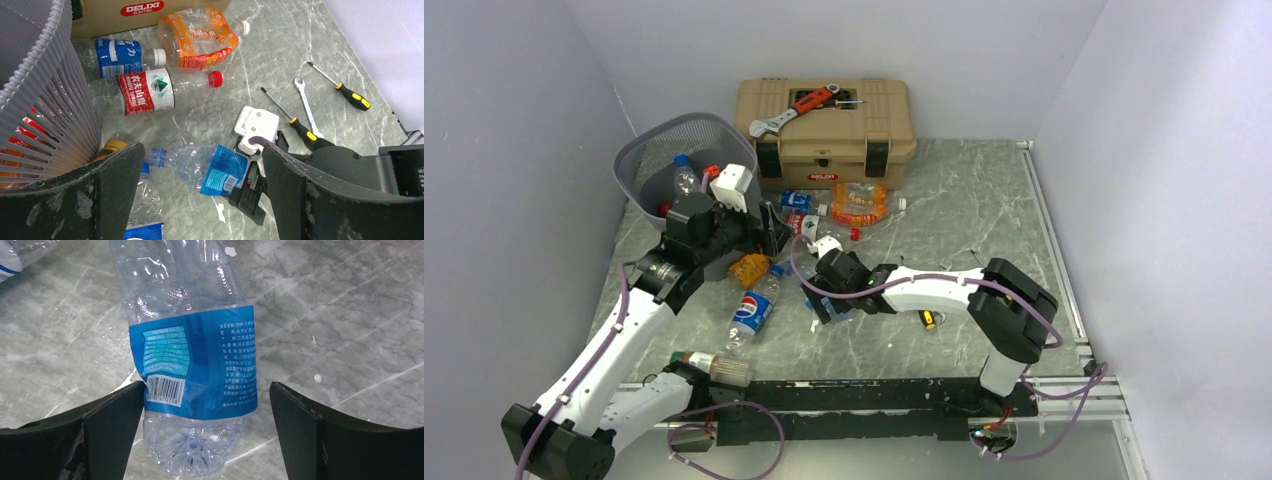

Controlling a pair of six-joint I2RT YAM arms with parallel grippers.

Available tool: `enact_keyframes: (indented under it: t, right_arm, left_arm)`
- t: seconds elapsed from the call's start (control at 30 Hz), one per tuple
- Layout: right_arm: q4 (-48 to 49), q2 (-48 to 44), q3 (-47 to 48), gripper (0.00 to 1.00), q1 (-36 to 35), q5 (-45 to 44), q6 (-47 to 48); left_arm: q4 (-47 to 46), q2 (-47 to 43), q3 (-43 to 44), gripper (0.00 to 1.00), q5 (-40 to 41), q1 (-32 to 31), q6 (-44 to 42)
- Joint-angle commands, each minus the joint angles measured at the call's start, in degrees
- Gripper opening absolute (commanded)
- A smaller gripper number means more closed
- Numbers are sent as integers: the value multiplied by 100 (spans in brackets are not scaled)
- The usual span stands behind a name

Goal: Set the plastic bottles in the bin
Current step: Pick up the plastic bottle at the center of the board.

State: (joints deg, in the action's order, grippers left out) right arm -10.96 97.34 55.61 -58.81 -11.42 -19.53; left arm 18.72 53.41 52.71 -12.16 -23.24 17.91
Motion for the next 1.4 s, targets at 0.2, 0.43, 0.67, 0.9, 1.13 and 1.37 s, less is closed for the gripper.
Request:
enact_keyframes:
  t: [0.2, 0.43, 0.67, 0.9, 1.13, 1.37]
  right_arm:
    - [-145, 246, 263, 86, 18, -88, 195]
    - [-72, 192, 144, 59, 10, -145, 174]
    - [272, -502, -431, 41, 2, -341, 62]
    - [1210, -2695, -1710, 30, -87, -297, -36]
    - [2568, -5017, -3050, 0, -92, 409, -252]
    - [3263, -5724, -3622, 0, -92, 375, -365]
  left_arm:
    - [-20, 13, 201, 93, 40, -13, 48]
    - [17, 17, 214, 93, 56, -13, 38]
    - [52, -42, 213, 93, 111, -15, -6]
    - [-89, -312, 99, 93, 265, -22, -74]
    - [-987, -860, -343, 100, 103, -13, 150]
    - [-3037, -924, -874, 99, -1221, -11, 1489]
